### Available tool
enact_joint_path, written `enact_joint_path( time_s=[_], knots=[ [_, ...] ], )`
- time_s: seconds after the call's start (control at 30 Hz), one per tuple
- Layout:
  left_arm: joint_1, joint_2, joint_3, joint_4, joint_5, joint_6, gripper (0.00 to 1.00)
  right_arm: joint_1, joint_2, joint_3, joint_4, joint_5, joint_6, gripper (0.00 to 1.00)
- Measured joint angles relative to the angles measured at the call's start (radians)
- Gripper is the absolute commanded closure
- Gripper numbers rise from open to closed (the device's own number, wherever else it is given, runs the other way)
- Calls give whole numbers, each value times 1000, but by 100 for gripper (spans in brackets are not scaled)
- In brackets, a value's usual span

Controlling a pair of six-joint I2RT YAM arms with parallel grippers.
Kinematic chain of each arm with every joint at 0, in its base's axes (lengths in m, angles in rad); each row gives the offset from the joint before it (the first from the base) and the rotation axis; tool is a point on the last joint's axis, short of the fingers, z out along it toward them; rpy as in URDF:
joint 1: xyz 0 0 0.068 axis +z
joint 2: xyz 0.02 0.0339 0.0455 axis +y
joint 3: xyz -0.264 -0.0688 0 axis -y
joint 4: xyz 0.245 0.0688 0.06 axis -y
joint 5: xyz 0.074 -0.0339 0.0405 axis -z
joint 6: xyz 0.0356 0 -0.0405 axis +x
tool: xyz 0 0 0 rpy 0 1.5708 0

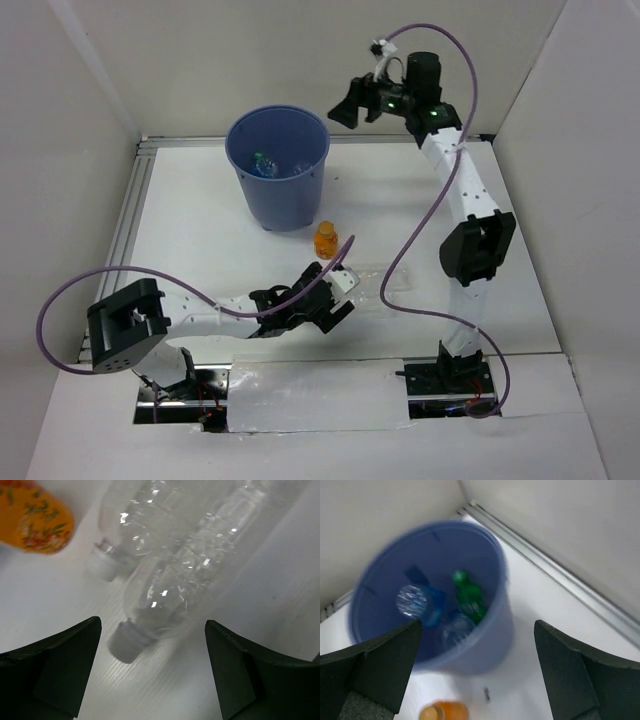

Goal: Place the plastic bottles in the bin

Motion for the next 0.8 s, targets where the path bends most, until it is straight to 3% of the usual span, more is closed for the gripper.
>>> enact_joint_path(
  time_s=[0.13,0.23,0.37,0.4,0.47,0.5,0.53,0.6,0.8],
  knots=[
    [1,53,25,18,135,53,4,-146,-92,-205,-48,-6,-46,0],
    [2,113,50,32,215,83,15,-246,-183,-409,-63,-14,-104,0],
    [4,196,101,28,285,102,44,-277,-291,-640,-123,-30,-209,0],
    [4,204,106,26,291,101,55,-275,-317,-690,-134,-36,-230,1],
    [4,207,110,17,297,101,63,-273,-361,-784,-148,-50,-266,1],
    [4,206,110,14,300,103,71,-274,-390,-836,-154,-60,-283,1],
    [4,206,110,13,300,101,86,-277,-409,-870,-160,-66,-294,1],
    [4,205,111,5,301,100,98,-290,-444,-929,-163,-80,-314,3],
    [-5,112,122,-118,299,87,100,-338,-506,-991,-171,-92,-377,0]
  ],
)
